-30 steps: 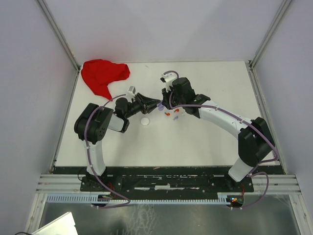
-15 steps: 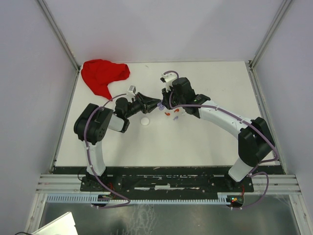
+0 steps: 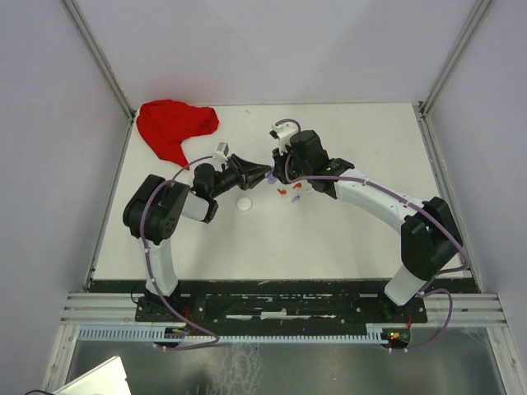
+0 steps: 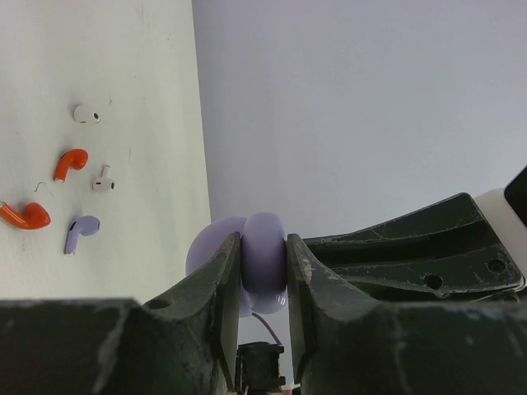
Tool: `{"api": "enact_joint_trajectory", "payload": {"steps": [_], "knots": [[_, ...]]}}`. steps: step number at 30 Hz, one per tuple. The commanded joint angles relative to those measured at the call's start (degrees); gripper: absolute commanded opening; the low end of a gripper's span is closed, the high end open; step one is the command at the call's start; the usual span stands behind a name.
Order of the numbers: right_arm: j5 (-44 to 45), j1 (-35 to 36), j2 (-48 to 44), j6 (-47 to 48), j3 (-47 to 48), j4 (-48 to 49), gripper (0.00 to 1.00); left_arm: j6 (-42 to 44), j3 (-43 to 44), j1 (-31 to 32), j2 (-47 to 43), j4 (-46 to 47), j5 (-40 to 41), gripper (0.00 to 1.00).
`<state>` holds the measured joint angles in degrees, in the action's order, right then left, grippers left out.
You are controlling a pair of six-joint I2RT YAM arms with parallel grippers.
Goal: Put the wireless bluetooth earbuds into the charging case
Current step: Adjust the earbud with the charging case.
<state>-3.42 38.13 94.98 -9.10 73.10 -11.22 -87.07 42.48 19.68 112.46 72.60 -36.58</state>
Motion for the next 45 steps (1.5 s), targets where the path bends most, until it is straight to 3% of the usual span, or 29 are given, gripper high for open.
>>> {"api": "enact_joint_trajectory", "payload": {"steps": [1,12,18,22,28,38,45], "knots": [[0.7,0.1,-0.4,0.6,0.1,1.7,0.10,-1.5,0.1,0.3,-2.5,3.3,-0.9,0.03],[0.0,0.1,-0.1,0.9,0.3,0.9,0.12,-1.4,0.7,0.3,-2.7,2.9,-0.7,0.03],[-0.4,0.2,0.4,0.9,0.5,0.5,0.18,-1.4,0.8,0.2,-2.8,2.7,-0.7,0.03],[-0.4,0.1,0.3,0.8,0.6,0.7,0.26,-1.4,0.7,0.3,-2.7,2.8,-0.7,0.03],[0.0,0.2,-3.1,-0.4,-3.4,6.5,0.54,-1.1,0.5,0.2,-2.3,2.7,-0.7,0.03],[9.3,0.1,-7.1,-3.5,-7.1,10.4,0.64,-1.4,0.1,0.3,-1.6,3.5,-0.8,0.03],[16.6,0.1,-5.3,-4.4,-4.0,5.1,0.66,-1.4,-0.3,0.2,-1.9,3.7,-0.9,0.03]]}}
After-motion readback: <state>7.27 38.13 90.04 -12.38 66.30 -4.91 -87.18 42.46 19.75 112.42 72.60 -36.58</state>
